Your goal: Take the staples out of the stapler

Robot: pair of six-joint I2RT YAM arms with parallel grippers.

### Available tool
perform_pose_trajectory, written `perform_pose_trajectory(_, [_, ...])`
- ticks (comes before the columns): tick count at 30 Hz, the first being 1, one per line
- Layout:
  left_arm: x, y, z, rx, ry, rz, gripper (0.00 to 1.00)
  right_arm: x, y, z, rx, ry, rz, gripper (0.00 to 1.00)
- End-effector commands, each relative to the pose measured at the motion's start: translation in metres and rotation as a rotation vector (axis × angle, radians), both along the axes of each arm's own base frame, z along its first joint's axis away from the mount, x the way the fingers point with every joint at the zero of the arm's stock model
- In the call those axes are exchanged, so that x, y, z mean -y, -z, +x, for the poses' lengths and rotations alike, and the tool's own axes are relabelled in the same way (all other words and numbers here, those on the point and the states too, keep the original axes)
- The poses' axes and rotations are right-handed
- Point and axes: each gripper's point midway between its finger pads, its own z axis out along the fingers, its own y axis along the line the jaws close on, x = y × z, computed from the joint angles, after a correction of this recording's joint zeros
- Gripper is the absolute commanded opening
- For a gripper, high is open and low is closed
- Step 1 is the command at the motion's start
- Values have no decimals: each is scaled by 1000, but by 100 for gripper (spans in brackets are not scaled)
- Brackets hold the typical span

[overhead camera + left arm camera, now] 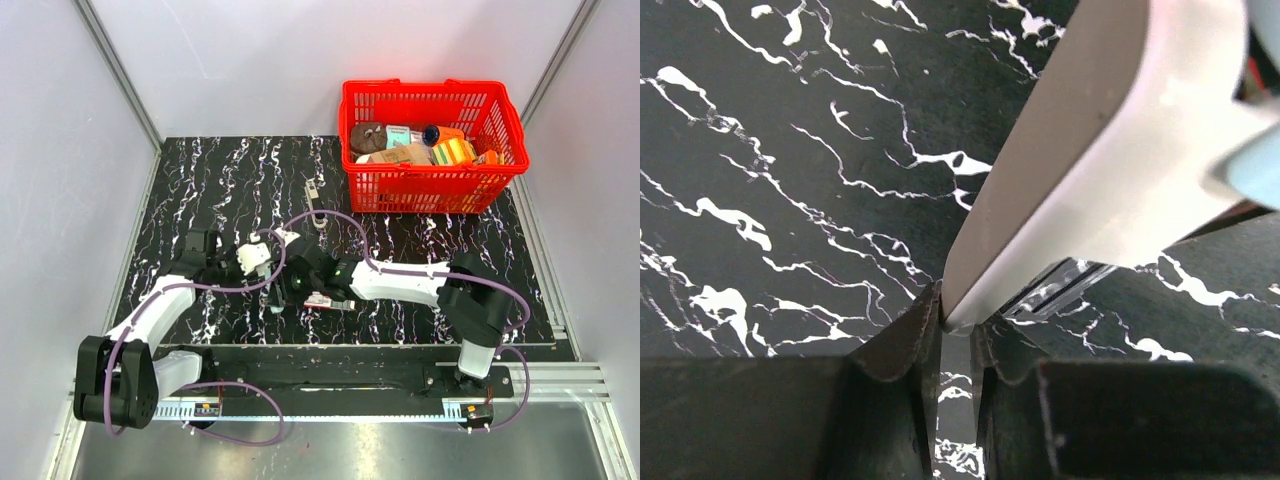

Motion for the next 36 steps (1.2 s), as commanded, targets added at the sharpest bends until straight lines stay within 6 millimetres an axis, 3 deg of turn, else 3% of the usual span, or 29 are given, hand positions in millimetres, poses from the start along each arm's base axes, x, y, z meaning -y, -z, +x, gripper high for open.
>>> perform_pose_trajectory(1, [3, -57, 59, 318, -71, -60, 2, -15, -10, -58, 94, -251, -29, 0])
perform_pose_trajectory(11, [7, -83, 76, 374, -155, -151, 2, -15, 21, -63, 218, -298, -189, 0])
perform_pose_trajectory(18, [13, -80, 74, 309, -151, -182, 3, -16, 33, -59, 225, -262, -215, 0])
perform_pose_trajectory(22, [29, -82, 55, 194, -105, -254, 7, -22, 10, -17, 350, -112, -248, 0])
perform_pose_trajectory(26, [42, -93, 35, 68, -76, -334, 12, -33, -35, 29, 353, 13, -145, 0])
perform_pose_trajectory(32, [30, -103, 29, -3, -116, -412, 15, -33, -82, 86, 327, 121, -28, 0])
perform_pose_trajectory(36, [23, -95, 20, -57, -115, -425, 19, -30, -98, 105, 337, 141, -13, 0])
